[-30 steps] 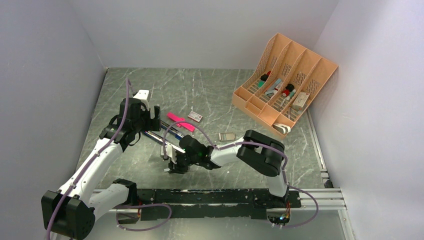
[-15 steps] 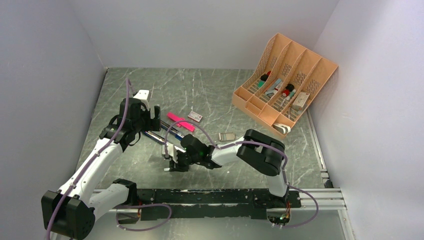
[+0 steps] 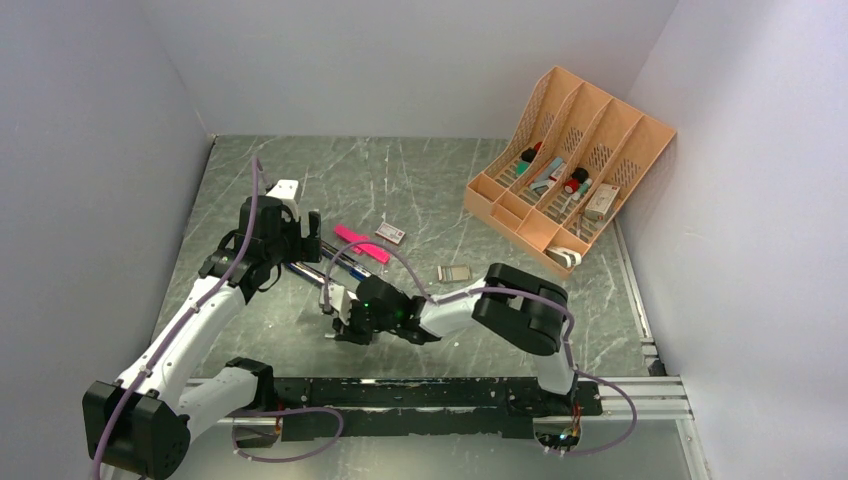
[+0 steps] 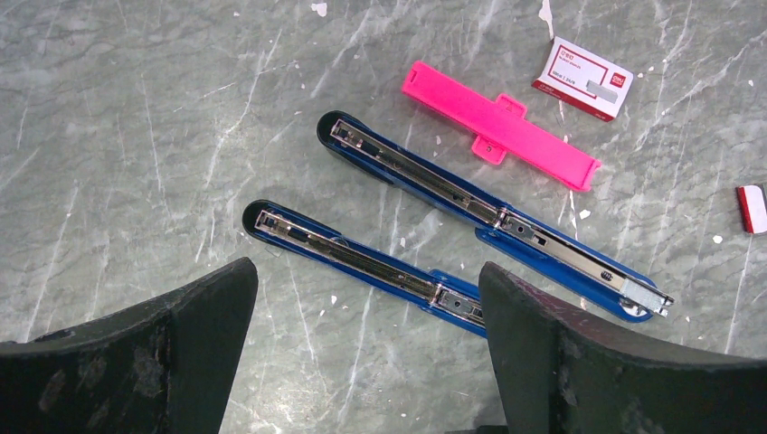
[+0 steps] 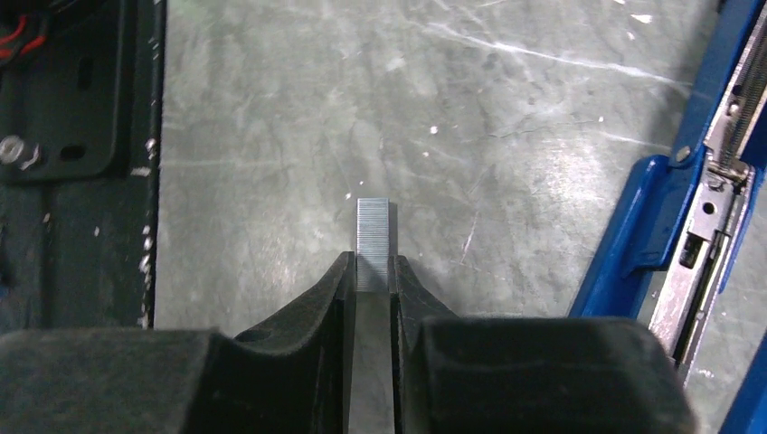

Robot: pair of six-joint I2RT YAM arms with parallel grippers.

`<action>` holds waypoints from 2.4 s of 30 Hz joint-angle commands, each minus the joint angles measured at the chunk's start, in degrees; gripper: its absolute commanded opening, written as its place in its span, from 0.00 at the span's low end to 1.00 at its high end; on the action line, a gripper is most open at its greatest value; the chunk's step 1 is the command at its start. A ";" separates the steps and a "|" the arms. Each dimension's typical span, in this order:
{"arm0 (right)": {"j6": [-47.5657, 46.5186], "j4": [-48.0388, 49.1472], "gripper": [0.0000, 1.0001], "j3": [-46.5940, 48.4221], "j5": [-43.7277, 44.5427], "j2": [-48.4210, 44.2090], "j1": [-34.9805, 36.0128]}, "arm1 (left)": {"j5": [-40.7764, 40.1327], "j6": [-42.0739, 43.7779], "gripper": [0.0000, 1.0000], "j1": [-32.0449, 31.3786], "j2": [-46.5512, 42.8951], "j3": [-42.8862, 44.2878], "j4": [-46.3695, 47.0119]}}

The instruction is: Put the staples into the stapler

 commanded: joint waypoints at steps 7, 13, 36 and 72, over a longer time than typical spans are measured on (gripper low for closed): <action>7.50 -0.77 0.21 -0.95 16.82 4.28 4.32 | 1.22 0.50 0.96 -0.73 -0.87 0.21 1.50; 4.56 5.15 0.29 -5.05 11.59 5.05 3.91 | 1.05 0.51 0.96 -0.73 -0.91 0.21 1.53; 1.29 5.82 0.05 -5.84 5.63 1.13 2.68 | 1.03 0.51 0.96 -0.73 -0.95 0.21 1.55; 10.14 -15.68 0.00 2.62 21.18 -11.25 -12.77 | 0.42 0.42 0.96 -0.56 -0.28 0.34 1.45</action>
